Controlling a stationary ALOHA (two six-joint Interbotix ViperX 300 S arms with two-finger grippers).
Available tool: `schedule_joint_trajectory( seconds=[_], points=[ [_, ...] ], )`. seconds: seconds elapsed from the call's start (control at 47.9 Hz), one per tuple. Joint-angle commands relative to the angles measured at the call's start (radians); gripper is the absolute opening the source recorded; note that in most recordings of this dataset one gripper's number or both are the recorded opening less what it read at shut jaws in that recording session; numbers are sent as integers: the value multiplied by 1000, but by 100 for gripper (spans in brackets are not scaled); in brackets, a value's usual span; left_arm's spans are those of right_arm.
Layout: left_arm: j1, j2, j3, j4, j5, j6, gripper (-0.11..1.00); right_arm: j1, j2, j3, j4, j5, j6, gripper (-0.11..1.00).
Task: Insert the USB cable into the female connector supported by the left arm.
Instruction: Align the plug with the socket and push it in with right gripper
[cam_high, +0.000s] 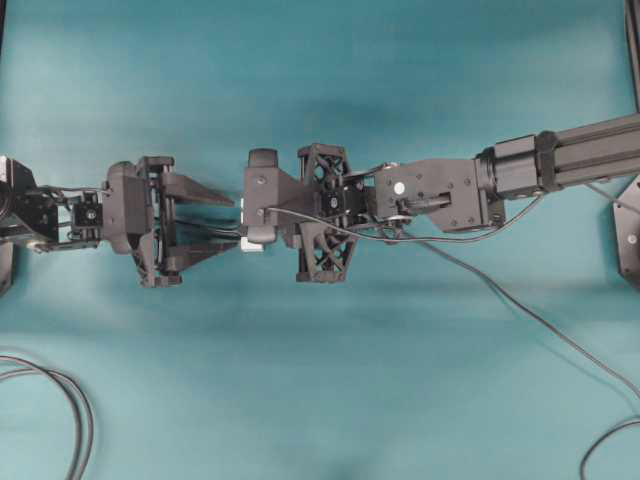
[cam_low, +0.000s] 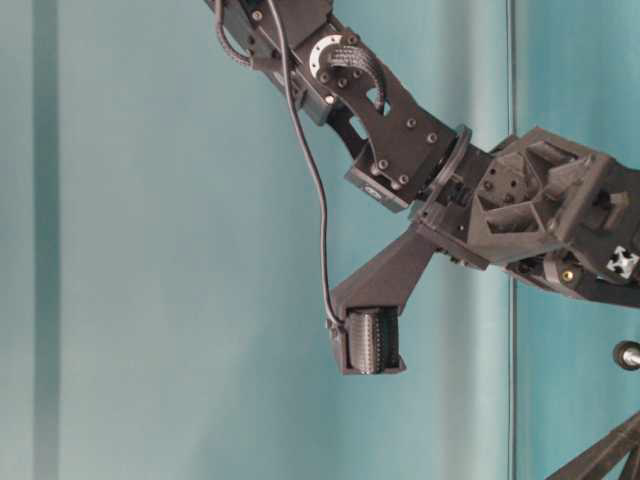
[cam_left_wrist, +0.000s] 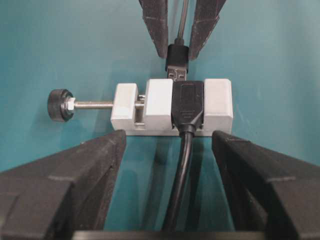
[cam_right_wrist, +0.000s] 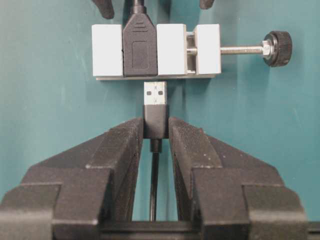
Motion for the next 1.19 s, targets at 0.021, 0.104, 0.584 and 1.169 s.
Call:
schedule_joint_trajectory(
  seconds=[0.021,0.104,0.584,1.169],
  points=[
    [2,-12,-5,-2,0,15,75,-2,-17,-23,-2,-5,2,22],
    [2,-11,-5,-2,-2,14,75,0,-17,-23,-2,-5,2,22],
    [12,-11,-6,-2,0,35,75,12,-28,-25,-2,-6,3,22],
    [18,-12,-17,-2,17,38,75,14,-40,-35,-3,-5,0,22]
  ],
)
